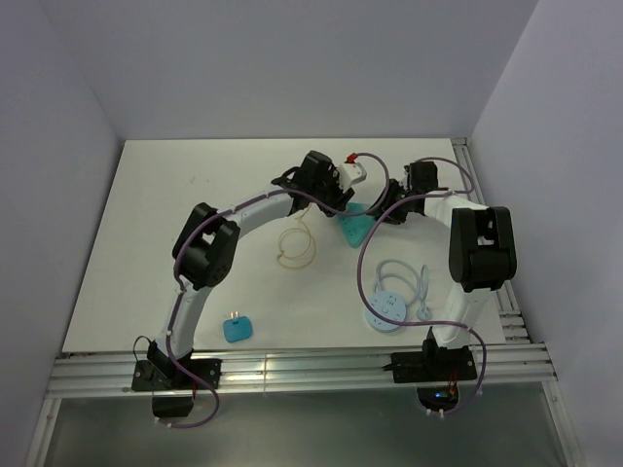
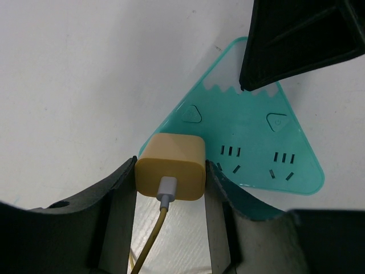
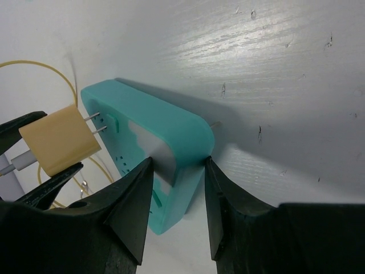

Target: Insert the plug

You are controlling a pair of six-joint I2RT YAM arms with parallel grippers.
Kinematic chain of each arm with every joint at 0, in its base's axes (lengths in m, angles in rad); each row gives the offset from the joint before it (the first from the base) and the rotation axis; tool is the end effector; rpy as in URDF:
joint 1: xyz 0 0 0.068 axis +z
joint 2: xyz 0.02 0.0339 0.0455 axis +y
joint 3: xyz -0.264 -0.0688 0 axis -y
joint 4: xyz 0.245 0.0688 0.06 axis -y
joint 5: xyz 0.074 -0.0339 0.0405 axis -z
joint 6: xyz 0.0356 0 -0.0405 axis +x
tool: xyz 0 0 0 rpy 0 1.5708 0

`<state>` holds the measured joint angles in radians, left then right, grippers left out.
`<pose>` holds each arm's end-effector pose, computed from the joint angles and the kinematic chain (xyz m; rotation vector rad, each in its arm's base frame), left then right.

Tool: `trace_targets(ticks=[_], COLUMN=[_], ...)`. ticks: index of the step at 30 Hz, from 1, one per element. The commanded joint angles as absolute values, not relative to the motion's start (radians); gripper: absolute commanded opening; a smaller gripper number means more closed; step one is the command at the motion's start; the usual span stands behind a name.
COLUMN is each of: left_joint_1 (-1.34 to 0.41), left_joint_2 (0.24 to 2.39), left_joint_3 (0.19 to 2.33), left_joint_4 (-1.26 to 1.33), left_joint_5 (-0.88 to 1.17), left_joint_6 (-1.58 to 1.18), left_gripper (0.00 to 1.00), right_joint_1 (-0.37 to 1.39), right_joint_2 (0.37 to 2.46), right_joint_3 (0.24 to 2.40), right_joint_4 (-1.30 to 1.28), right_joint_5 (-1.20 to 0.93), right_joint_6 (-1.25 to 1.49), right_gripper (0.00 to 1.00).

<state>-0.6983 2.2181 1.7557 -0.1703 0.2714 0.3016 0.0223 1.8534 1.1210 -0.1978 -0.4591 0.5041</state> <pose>0.3865 -0.3369 0.2045 1.1990 1.8747 -0.5189 0.3788 0.0242 0.1629 0.4131 2.5035 0.7891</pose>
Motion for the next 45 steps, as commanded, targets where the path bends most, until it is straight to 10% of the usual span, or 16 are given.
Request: trace_targets(ticks=[1, 31, 45], left_joint_1=[-0.706, -0.719, -0.715], left_joint_2=[2.267, 2.264, 2.238], left_joint_3=[1.851, 1.770, 1.744], left_joint_4=[-0.231, -0.357, -0.344], left_joint_5=[0.285, 0.264, 0.229], left_joint_6=[0.317, 0.334, 0.339], left_gripper=[0.00, 0.00, 0.00], right_joint_1=[0.040, 0.166, 0.147], right_joint_2=[1.885, 1.885, 1.718], right_joint_3=[1.132, 1.149, 1.192], right_joint_4=[-0.267, -0.387, -0.440], right_joint_5=[-0.397, -0.440, -0.348], right_joint_6=[0.465, 0.410, 0.399], right_gripper=[0.00, 0.00, 0.52])
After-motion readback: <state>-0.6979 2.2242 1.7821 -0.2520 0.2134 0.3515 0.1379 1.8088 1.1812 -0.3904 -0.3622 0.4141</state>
